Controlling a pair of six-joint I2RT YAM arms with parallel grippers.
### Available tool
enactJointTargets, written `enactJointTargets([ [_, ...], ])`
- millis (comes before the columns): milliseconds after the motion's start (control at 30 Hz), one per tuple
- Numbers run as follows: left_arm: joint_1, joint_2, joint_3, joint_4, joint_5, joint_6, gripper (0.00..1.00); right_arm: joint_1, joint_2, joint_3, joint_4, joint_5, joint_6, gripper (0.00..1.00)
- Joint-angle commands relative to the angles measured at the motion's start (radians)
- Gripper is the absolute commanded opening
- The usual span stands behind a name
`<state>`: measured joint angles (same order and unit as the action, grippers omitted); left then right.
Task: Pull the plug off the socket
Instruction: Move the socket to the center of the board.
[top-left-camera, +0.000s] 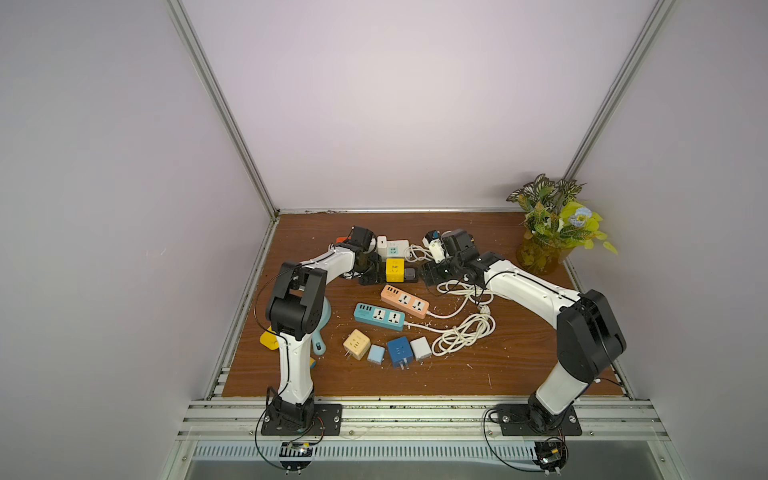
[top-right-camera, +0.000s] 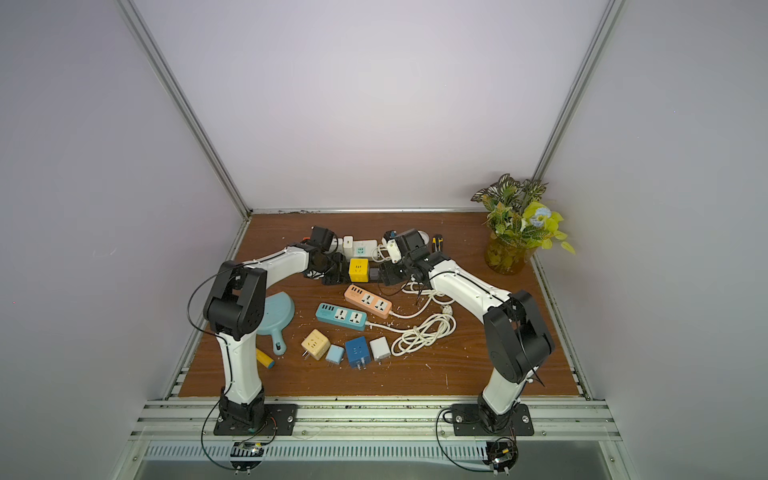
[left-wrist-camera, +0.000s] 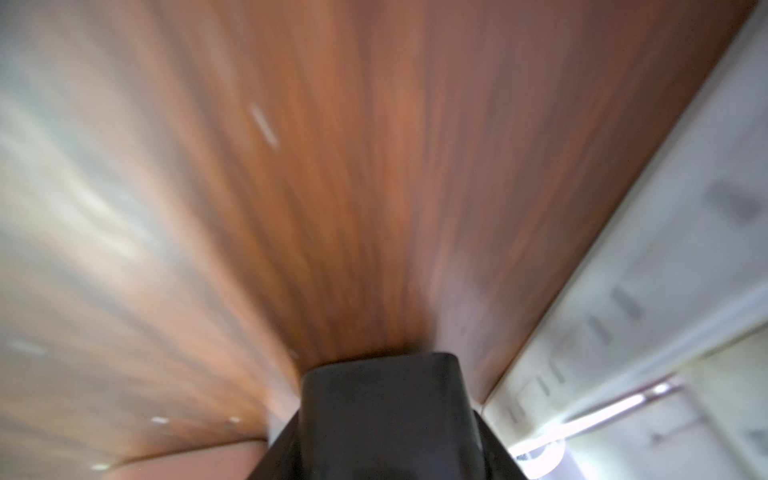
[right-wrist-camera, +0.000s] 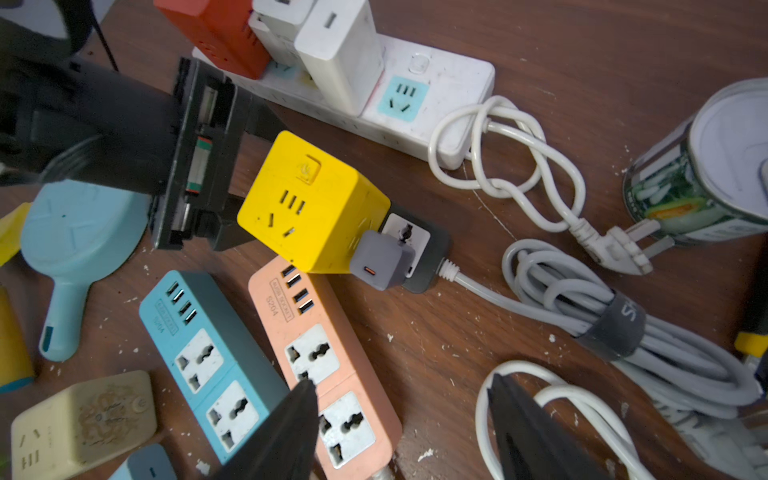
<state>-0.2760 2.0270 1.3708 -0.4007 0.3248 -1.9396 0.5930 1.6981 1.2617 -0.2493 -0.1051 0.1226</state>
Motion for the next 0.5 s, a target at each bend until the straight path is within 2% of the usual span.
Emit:
enactJointTargets([
  [0,0.069,0.023,-0.070,-0.155,-0.144,0.076,0.23,-0.001,-0.030,-0.005,0.079,-0.087,-0.115,0.70],
  [200,0.151,-0.027,-0.141,-0.179,-0.165,0.152,0.22,0.019,0.008,0.011,0.146,-0.156,-0.191,0.69],
  [467,0.237,-0.039,-0.159,-0.261,-0.182,0.292,0.20,0.110,0.113,0.058,0.222,-0.221,-0.374,0.68],
])
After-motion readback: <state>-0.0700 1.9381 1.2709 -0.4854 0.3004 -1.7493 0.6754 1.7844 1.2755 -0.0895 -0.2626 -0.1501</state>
